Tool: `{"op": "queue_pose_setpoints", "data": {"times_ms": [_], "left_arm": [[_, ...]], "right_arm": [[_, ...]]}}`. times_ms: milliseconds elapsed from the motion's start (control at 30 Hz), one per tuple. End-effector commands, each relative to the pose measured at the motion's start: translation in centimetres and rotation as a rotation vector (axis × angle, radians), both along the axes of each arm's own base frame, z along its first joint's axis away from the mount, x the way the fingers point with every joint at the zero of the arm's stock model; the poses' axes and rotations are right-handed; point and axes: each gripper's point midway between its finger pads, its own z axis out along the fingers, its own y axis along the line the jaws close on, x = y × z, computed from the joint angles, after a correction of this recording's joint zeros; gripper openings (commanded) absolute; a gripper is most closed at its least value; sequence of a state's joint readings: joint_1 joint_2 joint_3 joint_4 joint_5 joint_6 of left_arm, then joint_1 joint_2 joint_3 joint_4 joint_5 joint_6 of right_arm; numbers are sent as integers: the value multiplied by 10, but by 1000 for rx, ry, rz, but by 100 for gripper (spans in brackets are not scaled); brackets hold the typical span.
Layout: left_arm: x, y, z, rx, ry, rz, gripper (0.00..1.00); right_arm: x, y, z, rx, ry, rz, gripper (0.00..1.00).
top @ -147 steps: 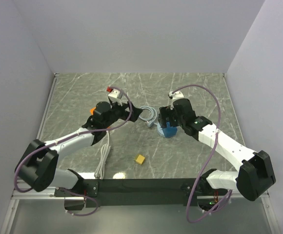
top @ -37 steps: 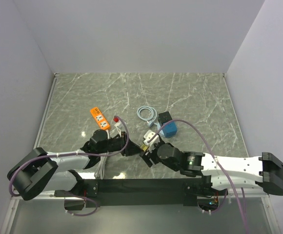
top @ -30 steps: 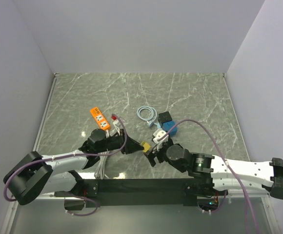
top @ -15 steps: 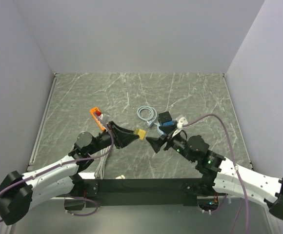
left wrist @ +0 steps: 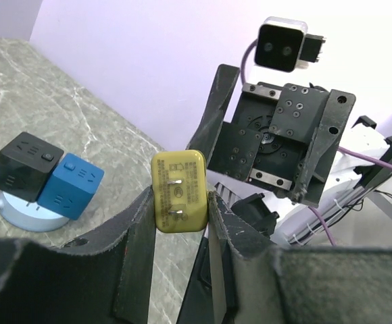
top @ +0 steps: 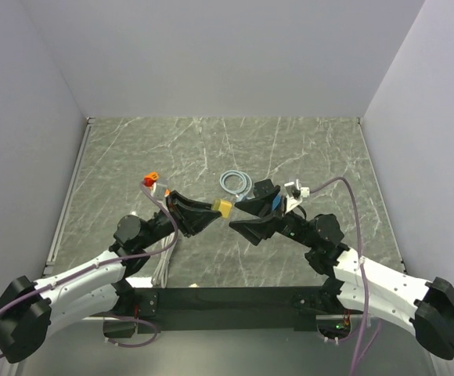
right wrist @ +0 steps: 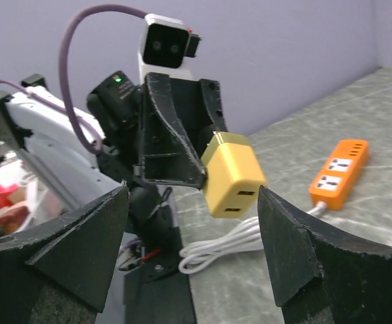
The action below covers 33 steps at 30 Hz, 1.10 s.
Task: Insert the plug
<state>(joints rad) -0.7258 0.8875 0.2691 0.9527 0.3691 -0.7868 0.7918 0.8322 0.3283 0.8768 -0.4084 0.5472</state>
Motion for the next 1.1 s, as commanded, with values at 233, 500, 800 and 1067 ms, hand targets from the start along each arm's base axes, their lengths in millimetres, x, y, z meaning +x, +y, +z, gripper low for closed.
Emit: {"op": "queue_pose_setpoints", "data": {"times_ms": [233,500,800,1067], "left_arm": [[-12,-3,41,-93,-152,-60,0],[-15,-7,45,-94,-162,-87,0],[-19,-12,42,-98,-164,-118,0],[-18,-13,40,-97,-165,-112,0]], "right_arm": [[-9,6,19,77,-47,89,81],[2,12,10,60,-26,74,80],[3,18,20,69,-82,99,68],[-4,11,30,109,-128,99,58]]}}
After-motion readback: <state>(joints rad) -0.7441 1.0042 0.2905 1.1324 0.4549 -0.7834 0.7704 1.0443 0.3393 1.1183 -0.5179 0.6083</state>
